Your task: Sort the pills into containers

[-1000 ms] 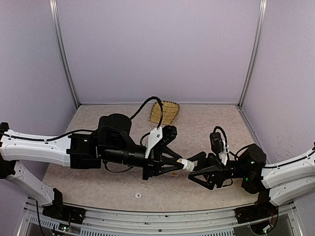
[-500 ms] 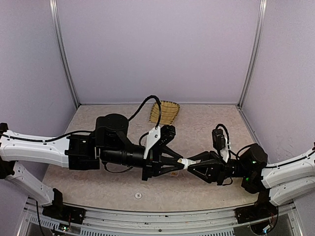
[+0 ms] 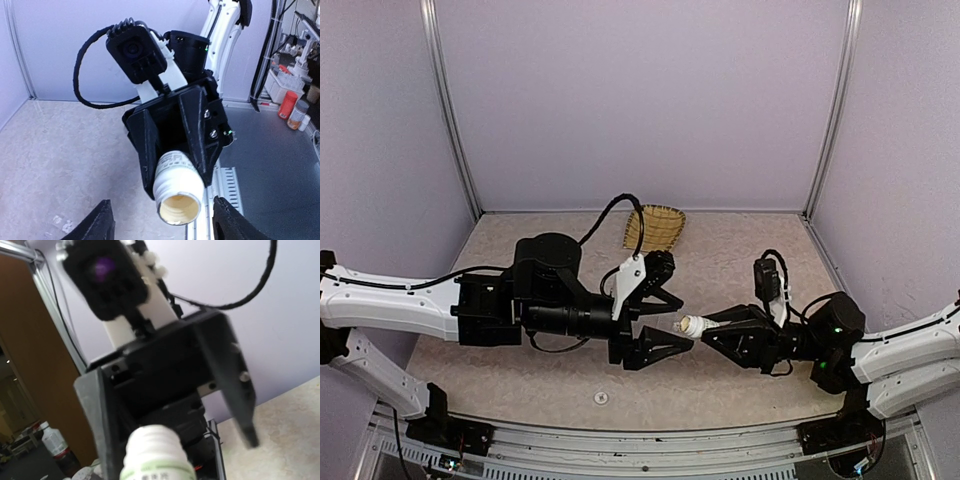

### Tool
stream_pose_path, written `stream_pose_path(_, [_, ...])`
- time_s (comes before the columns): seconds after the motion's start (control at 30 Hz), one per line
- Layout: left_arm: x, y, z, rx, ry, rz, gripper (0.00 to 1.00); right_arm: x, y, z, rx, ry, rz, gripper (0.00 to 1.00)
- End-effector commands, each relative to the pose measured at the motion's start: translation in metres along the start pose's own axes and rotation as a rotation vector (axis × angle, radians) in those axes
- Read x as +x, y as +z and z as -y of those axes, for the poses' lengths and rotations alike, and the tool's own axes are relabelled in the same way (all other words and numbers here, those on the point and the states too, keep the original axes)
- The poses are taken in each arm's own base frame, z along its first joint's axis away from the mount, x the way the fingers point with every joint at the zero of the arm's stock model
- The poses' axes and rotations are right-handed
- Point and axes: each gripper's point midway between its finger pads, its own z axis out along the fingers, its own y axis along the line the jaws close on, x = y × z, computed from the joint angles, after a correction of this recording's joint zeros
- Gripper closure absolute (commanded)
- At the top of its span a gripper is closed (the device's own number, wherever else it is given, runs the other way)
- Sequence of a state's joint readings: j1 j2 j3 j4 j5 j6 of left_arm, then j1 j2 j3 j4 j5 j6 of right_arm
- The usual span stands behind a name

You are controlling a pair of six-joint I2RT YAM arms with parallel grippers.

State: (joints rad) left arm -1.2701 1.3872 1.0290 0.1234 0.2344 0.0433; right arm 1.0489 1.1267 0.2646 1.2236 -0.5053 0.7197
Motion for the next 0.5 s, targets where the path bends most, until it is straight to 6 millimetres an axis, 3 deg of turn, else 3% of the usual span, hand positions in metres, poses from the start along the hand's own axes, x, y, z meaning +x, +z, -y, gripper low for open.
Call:
stream_pose_path(0.0, [0.007,-0.014,-0.020,-0.128,-0.052,-0.030,0.20,-0.011,-0.006,0.001,0.023,-0.030,0.052,0.77])
stream_pose_path(0.13, [0.023,-0.033,-0.031,-0.216,-0.117,-0.066,0.02,-0.008,-0.012,0.006,0.050,-0.031,0.053,0.77])
stream_pose_path(0.3, [0.056,-0.056,-0.042,-0.321,-0.214,-0.134,0.01,-0.006,-0.018,0.008,0.066,-0.030,0.058,0.78])
stream_pose_path(0.47, [0.109,-0.070,-0.049,-0.417,-0.341,-0.289,0.01,-0.003,-0.020,0.012,0.077,-0.027,0.055,0.78])
